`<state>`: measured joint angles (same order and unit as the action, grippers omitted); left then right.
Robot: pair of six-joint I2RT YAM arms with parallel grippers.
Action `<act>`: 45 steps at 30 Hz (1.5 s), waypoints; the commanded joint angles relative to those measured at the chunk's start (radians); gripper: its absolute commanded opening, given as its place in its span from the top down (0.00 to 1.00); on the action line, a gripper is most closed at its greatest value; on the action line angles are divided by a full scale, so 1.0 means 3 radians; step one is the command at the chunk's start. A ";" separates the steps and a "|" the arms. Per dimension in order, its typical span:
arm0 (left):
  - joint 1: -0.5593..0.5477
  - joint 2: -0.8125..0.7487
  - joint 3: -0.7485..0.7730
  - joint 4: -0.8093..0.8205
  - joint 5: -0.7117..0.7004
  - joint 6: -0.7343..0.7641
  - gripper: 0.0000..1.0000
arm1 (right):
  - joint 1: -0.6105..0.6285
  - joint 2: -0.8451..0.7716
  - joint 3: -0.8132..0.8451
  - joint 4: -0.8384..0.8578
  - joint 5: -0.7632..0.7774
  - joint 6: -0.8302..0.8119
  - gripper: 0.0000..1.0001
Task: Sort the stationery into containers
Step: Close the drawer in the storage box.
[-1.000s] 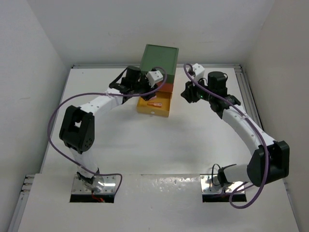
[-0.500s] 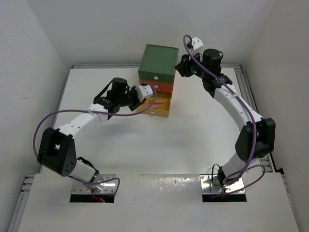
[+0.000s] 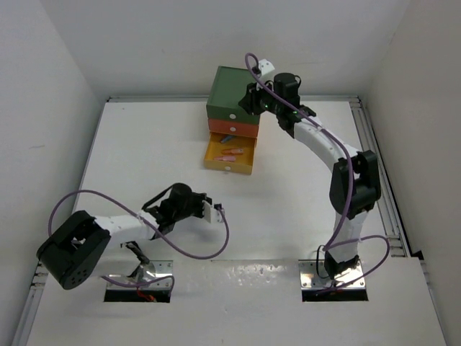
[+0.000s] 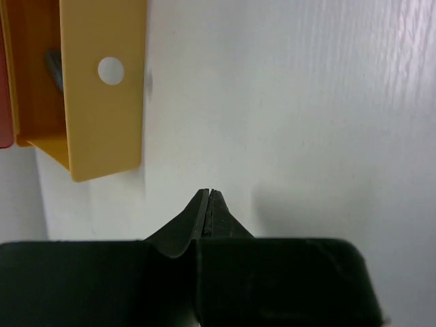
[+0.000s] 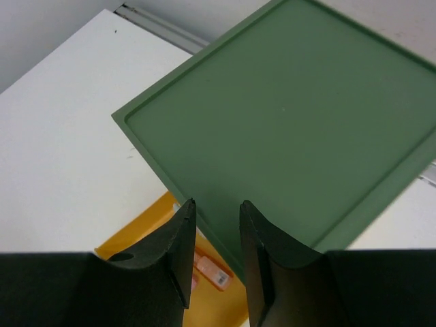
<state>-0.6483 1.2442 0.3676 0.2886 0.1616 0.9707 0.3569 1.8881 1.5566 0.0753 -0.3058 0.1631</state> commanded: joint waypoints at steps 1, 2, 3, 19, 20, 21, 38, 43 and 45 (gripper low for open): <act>-0.0170 -0.0031 -0.0379 0.1422 -0.0431 0.0527 1.00 | 0.0048 0.0098 0.0333 0.0148 0.0027 0.0065 0.69; -0.0211 -0.0006 -0.0503 0.1644 -0.0512 0.0634 1.00 | 0.0053 0.0128 0.0374 0.0138 0.0042 0.0085 0.69; -0.0247 0.0070 -0.0626 0.1863 -0.0523 0.0848 1.00 | 0.0063 0.0169 0.0400 0.0158 0.0048 0.0101 0.69; -0.0789 0.0673 -0.0602 0.2560 -0.1401 0.1387 1.00 | 0.0099 0.0369 0.0508 0.0209 0.0124 0.0055 0.69; -0.0845 0.0745 -0.0566 0.2637 -0.1463 0.1412 1.00 | 0.0099 0.0369 0.0507 0.0209 0.0129 0.0055 0.69; -0.0871 0.0812 -0.0540 0.2719 -0.1515 0.1423 1.00 | 0.0094 0.0369 0.0507 0.0214 0.0129 0.0055 0.69; -0.1060 0.1855 -0.0111 0.3640 -0.1940 0.1458 1.00 | 0.0104 0.0553 0.0635 0.0260 0.0181 -0.0017 0.69; -0.1045 0.2070 0.0043 0.3722 -0.1970 0.1428 1.00 | 0.0104 0.0578 0.0625 0.0235 0.0181 -0.0027 0.69; -0.1040 0.2121 0.0068 0.3732 -0.1960 0.1423 1.00 | 0.0109 0.0594 0.0625 0.0240 0.0191 -0.0037 0.69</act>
<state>-0.9504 1.8629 0.3656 1.2881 -0.4187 1.4029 0.3790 2.0609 1.7084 0.1192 -0.2604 0.1604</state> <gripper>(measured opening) 0.016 0.308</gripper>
